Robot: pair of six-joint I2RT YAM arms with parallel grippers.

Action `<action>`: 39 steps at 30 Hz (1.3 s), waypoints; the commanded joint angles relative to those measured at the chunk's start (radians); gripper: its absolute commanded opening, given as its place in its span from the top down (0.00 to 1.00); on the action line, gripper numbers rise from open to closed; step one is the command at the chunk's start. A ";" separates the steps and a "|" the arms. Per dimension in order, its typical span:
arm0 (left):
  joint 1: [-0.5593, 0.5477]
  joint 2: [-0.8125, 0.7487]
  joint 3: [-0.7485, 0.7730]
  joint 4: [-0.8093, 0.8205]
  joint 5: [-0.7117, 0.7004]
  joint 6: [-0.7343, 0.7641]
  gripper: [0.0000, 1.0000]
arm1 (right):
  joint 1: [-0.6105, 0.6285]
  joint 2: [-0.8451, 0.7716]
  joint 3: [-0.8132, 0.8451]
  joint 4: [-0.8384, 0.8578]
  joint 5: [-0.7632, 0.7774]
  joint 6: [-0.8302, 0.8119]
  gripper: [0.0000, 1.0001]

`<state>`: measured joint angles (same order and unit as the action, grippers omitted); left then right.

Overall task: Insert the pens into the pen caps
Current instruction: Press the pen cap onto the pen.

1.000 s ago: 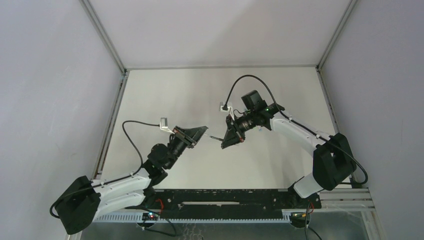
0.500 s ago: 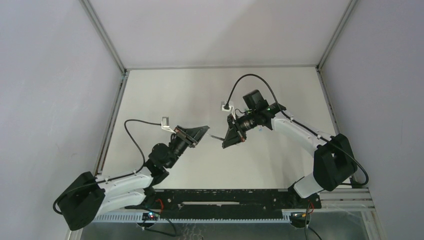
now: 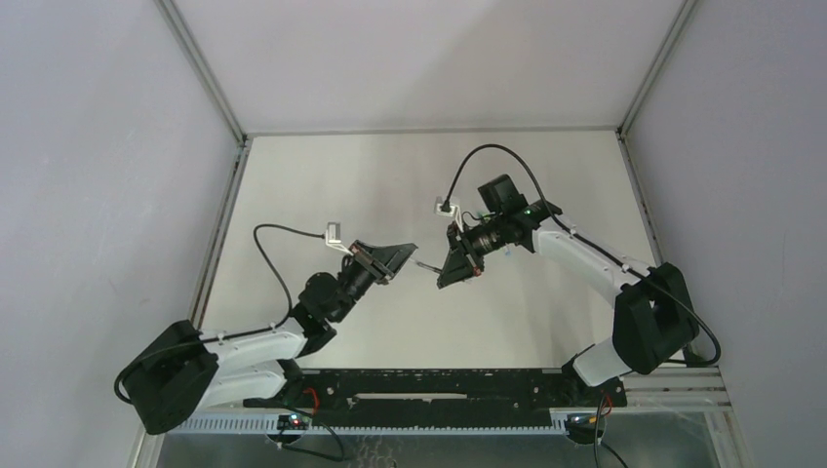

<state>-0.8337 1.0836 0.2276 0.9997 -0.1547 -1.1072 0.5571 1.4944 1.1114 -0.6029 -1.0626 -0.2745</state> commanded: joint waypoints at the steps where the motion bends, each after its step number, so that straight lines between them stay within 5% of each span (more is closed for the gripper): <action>1: -0.081 0.062 0.111 0.008 0.087 0.026 1.00 | 0.015 -0.052 0.001 0.109 -0.016 0.037 1.00; 11: -0.139 0.281 0.063 0.386 0.037 -0.226 1.00 | -0.047 -0.181 -0.102 0.299 -0.069 0.134 1.00; 30: -0.251 0.449 0.151 0.404 -0.037 -0.238 1.00 | -0.052 -0.183 -0.110 0.288 -0.030 0.095 1.00; 39: -0.192 0.328 0.110 0.365 -0.051 -0.181 0.83 | -0.028 -0.114 -0.060 0.163 -0.033 -0.018 1.00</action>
<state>-0.9833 1.4673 0.3233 1.4036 -0.4316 -1.3121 0.4721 1.3537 0.9936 -0.5365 -1.0443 -0.2218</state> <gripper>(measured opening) 0.158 0.077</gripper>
